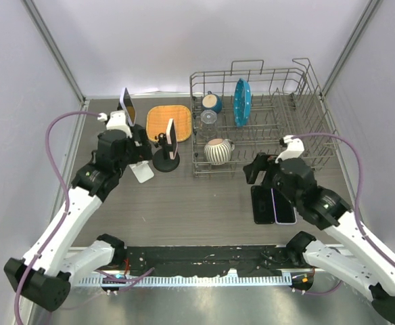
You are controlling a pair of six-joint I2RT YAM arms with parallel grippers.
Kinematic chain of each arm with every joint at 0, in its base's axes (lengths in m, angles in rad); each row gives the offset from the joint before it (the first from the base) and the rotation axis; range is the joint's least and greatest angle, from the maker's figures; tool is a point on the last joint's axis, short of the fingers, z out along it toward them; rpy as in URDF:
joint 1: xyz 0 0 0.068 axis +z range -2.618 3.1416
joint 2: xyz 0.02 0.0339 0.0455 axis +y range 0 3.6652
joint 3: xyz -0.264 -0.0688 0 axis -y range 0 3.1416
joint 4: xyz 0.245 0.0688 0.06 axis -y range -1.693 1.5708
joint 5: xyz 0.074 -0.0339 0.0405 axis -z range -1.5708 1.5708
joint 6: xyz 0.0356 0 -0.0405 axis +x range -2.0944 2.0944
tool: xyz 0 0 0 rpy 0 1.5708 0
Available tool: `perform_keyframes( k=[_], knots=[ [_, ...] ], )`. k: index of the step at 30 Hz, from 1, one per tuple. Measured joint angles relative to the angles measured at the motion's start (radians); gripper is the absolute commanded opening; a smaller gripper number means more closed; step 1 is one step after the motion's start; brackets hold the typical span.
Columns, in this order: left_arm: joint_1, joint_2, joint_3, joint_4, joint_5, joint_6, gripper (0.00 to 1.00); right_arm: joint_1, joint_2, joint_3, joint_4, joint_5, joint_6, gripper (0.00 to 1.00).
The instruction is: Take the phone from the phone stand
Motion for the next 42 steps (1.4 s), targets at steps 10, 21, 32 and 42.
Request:
perform_keyframes(
  k=[10, 21, 32, 42],
  knots=[
    [-0.010, 0.336, 0.291, -0.006, 0.211, -0.004, 0.89, 0.000, -0.199, -0.001, 0.006, 0.198, -0.197, 0.94],
    [-0.124, 0.611, 0.535, -0.097, 0.169, 0.037, 0.65, 0.000, -0.295, -0.056, 0.019, 0.309, -0.255, 0.94],
    [-0.197, 0.683, 0.584, -0.199, 0.021, 0.084, 0.25, 0.000, -0.304, -0.058, 0.024, 0.321, -0.263, 0.94],
    [-0.238, 0.661, 0.584, -0.251, 0.018, 0.067, 0.00, 0.000, -0.309, -0.060, 0.031, 0.322, -0.263, 0.94]
  ],
)
